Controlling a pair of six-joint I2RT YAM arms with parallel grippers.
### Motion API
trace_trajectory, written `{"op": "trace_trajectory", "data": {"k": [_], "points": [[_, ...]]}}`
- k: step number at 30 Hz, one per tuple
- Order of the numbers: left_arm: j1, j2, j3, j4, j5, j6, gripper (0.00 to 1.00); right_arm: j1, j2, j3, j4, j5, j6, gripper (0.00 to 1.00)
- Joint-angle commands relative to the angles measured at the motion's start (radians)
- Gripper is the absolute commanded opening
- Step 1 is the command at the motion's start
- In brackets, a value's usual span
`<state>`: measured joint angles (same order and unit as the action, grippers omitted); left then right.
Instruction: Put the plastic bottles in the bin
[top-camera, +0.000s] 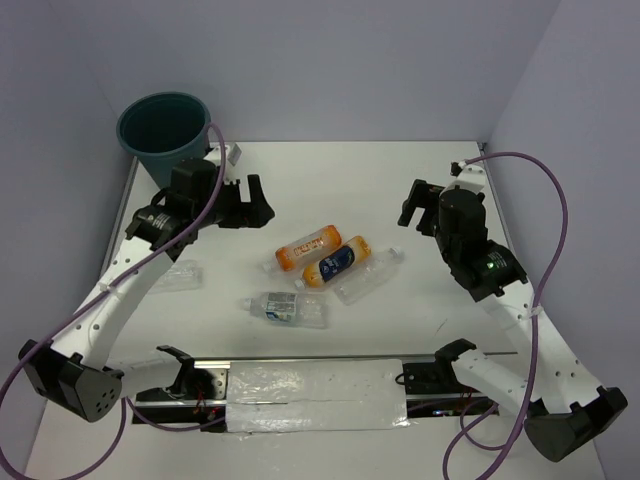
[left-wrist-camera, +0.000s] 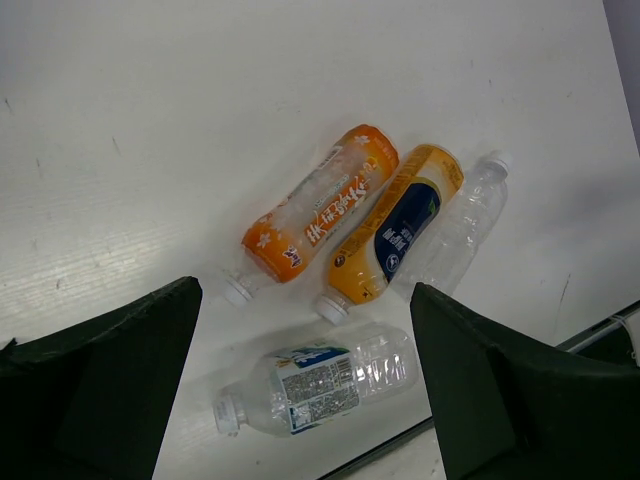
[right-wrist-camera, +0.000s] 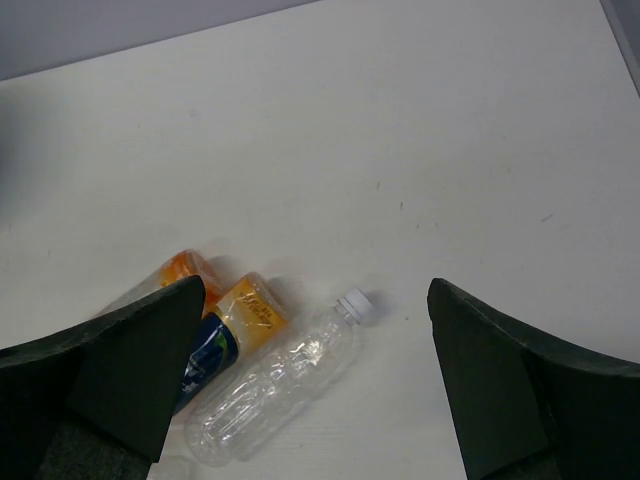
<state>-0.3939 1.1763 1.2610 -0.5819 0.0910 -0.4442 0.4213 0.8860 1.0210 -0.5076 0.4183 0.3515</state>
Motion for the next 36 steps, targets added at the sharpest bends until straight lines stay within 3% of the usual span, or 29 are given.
{"op": "trace_trajectory", "data": {"k": [1,7,11,14,15,16,18,23,29,36], "points": [[-0.020,0.011,0.043,0.033,-0.010,0.033,0.99,0.007,-0.009,0.001,-0.029,0.045,0.018,1.00],[-0.020,-0.015,0.038,0.033,-0.086,-0.011,0.99,0.007,-0.027,-0.006,-0.011,0.027,0.017,1.00],[-0.020,-0.036,0.015,-0.001,-0.244,-0.086,0.99,0.007,-0.016,0.002,-0.017,0.025,0.018,1.00],[-0.020,-0.027,0.012,-0.106,-0.512,-0.270,0.99,0.007,-0.016,0.004,-0.019,0.019,0.021,1.00],[-0.014,-0.009,0.021,-0.240,-0.668,-0.343,0.99,0.007,-0.018,-0.002,-0.019,0.017,0.024,1.00],[-0.004,-0.001,0.024,-0.315,-0.722,-0.507,0.99,0.007,-0.022,-0.005,-0.013,0.010,0.024,1.00],[0.041,0.016,0.008,-0.468,-0.769,-0.675,0.99,0.007,-0.028,-0.022,-0.002,-0.009,0.027,1.00],[0.209,-0.039,-0.127,-0.489,-0.711,-0.761,0.99,0.007,-0.024,-0.032,0.012,-0.038,0.041,1.00],[0.432,-0.075,-0.241,-0.380,-0.628,-0.691,0.99,0.008,-0.027,-0.042,0.020,-0.046,0.043,1.00],[0.543,0.014,-0.291,-0.322,-0.544,-0.722,0.99,0.007,-0.025,-0.044,0.012,-0.044,0.047,1.00]]}}
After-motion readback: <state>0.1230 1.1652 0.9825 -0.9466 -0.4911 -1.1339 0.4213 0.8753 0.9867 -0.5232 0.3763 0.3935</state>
